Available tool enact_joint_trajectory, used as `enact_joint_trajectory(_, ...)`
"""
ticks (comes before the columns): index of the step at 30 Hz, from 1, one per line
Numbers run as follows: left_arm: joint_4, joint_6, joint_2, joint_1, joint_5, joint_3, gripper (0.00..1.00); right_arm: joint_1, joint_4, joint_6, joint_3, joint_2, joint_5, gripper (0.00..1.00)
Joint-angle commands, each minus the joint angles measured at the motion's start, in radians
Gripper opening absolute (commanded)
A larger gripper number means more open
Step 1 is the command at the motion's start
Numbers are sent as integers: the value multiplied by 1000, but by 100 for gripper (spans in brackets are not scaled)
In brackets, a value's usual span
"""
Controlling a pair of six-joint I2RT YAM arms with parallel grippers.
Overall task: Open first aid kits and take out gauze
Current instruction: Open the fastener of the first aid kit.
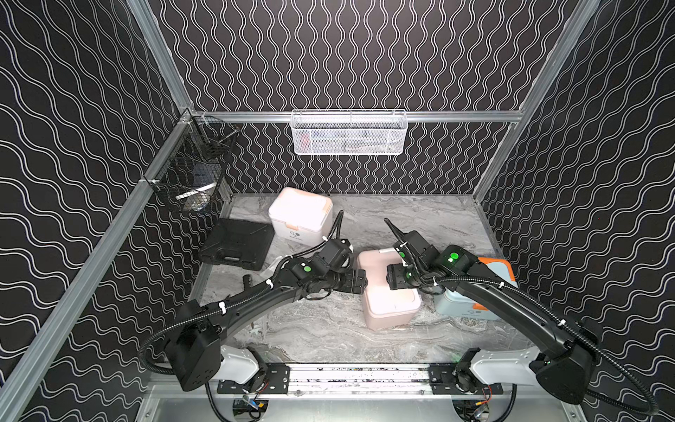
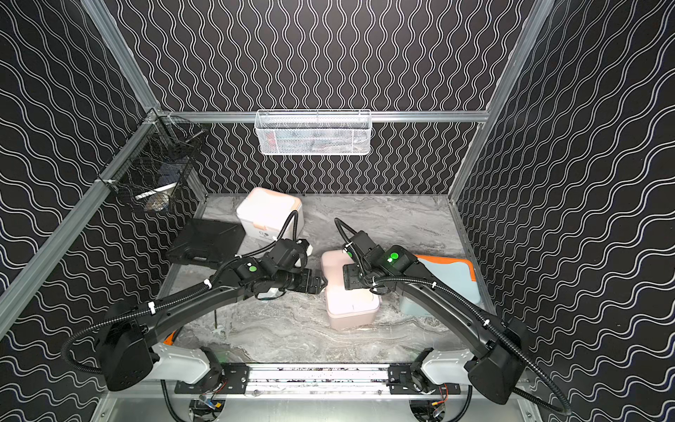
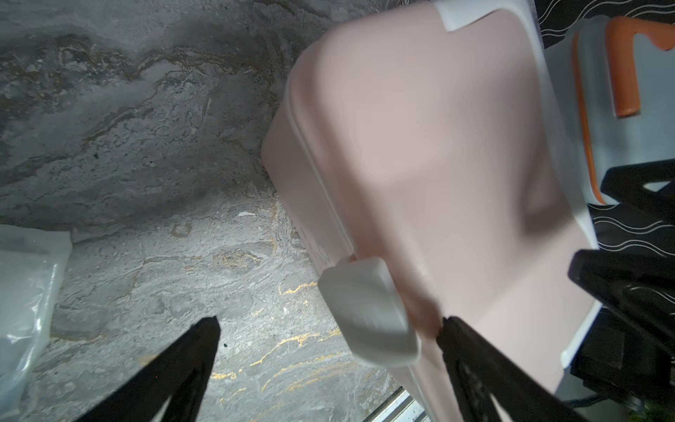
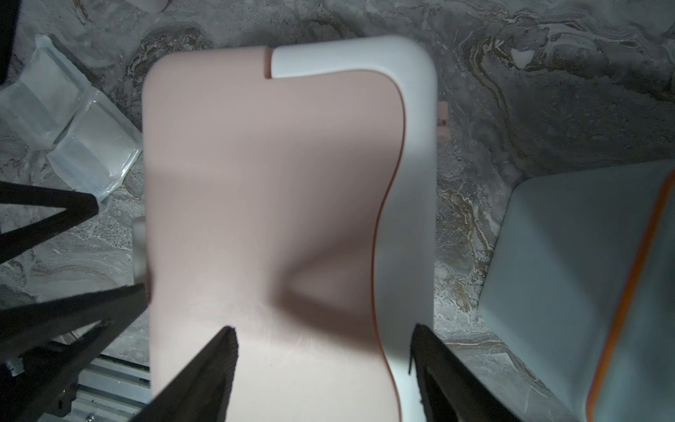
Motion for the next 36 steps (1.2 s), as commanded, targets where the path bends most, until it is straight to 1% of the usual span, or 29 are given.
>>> enact_joint_trajectory(1,-16,0,-6,0,-49,-11,99,-3,22,-2,-3,-4,-12,77)
enact_joint_trajectory(13,-69,-7,-85,18,-123,-86,99,-8,32,-5,-8,-8,-24,77)
enact_joint_trajectory(16,-63,-7,-106,48,-103,-123,99,-10,33,-7,-8,-9,-24,77)
enact_joint_trajectory(21,-50,-14,-151,73,-31,-150,98,-11,22,-7,11,-16,-21,77)
enact_joint_trajectory(25,-27,-42,-222,73,60,-108,97,-31,19,-2,18,-45,-14,77)
enact_joint_trajectory(28,11,-78,-243,73,142,-70,97,-69,30,-3,3,-74,-25,77)
enact_joint_trajectory(32,146,-151,-211,73,281,-70,97,-145,67,-16,-39,-106,-92,78)
enact_joint_trajectory(36,287,-221,-149,71,371,-98,96,-218,108,-32,-86,-115,-191,76)
